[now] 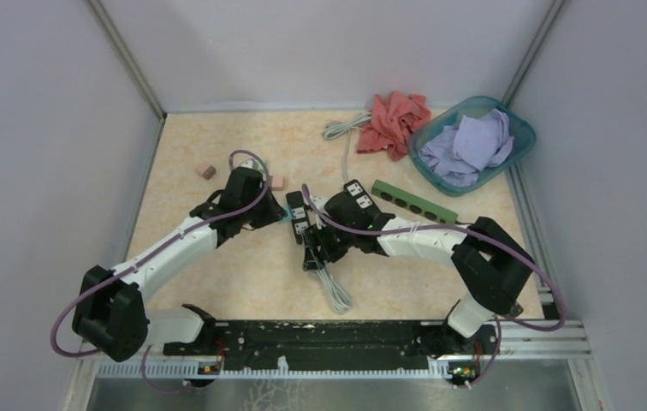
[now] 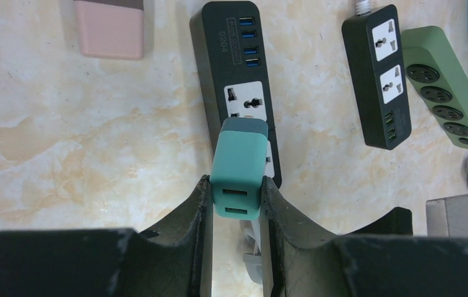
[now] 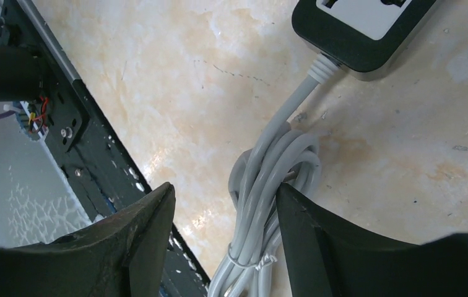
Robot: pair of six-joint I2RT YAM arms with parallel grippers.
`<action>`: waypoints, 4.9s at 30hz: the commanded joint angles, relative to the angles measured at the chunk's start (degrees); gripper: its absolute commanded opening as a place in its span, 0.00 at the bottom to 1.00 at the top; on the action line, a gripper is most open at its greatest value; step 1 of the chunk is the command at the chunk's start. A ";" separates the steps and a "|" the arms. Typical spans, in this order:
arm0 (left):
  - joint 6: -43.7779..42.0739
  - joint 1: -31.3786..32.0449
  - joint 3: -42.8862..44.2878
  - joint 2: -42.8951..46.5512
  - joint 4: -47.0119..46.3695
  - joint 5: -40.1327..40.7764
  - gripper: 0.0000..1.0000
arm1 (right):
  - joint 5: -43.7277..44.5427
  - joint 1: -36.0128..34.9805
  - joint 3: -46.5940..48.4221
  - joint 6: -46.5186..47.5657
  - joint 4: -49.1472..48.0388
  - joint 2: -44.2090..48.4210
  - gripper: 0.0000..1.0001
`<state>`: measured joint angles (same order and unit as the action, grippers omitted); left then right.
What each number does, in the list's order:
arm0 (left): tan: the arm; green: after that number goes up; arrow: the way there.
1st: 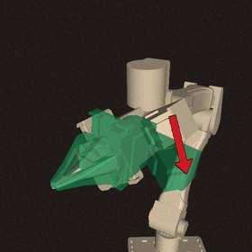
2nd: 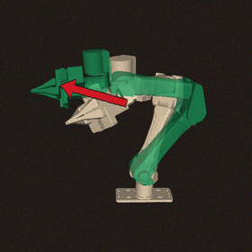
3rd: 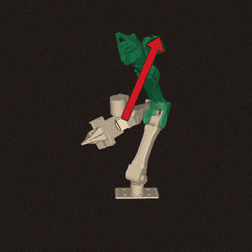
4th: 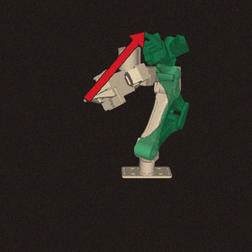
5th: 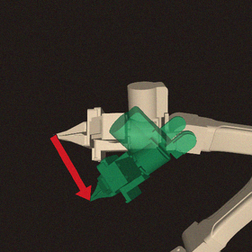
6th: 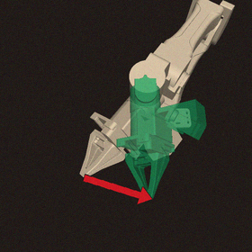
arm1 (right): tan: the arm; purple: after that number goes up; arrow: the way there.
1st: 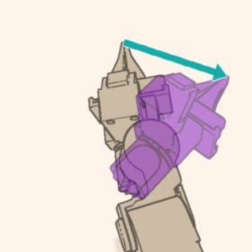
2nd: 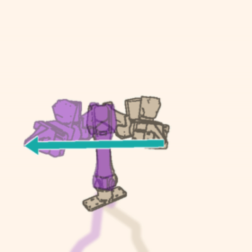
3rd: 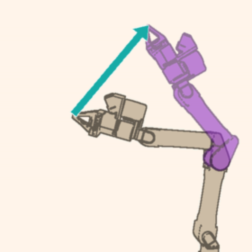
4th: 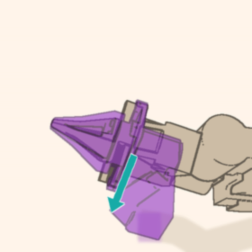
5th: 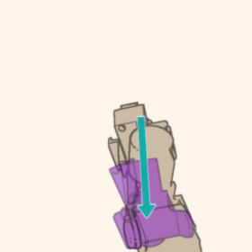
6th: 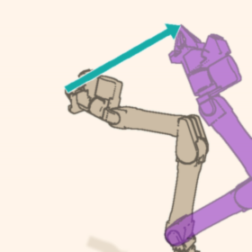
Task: Insert the plug
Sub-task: Adjust the socket at the center of the board, then insert the plug into the socket.
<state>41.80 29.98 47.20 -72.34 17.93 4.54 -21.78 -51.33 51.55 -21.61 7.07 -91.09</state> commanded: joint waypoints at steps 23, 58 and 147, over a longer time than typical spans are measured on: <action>-4.82 -3.80 24.78 -18.96 22.75 -5.25 0.00 | -0.80 13.52 7.56 -7.54 -21.61 -11.57 0.53; 11.55 -4.19 36.22 -29.33 44.83 -0.61 0.00 | 5.07 7.59 5.21 -7.19 -24.30 -17.20 0.28; 22.31 0.79 31.33 -51.29 41.37 -1.77 0.00 | 5.86 6.95 6.91 -5.52 -21.97 -19.29 0.27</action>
<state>60.36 27.99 90.17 -112.36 65.73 5.32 -17.23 -43.13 57.14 -28.99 -16.34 -108.88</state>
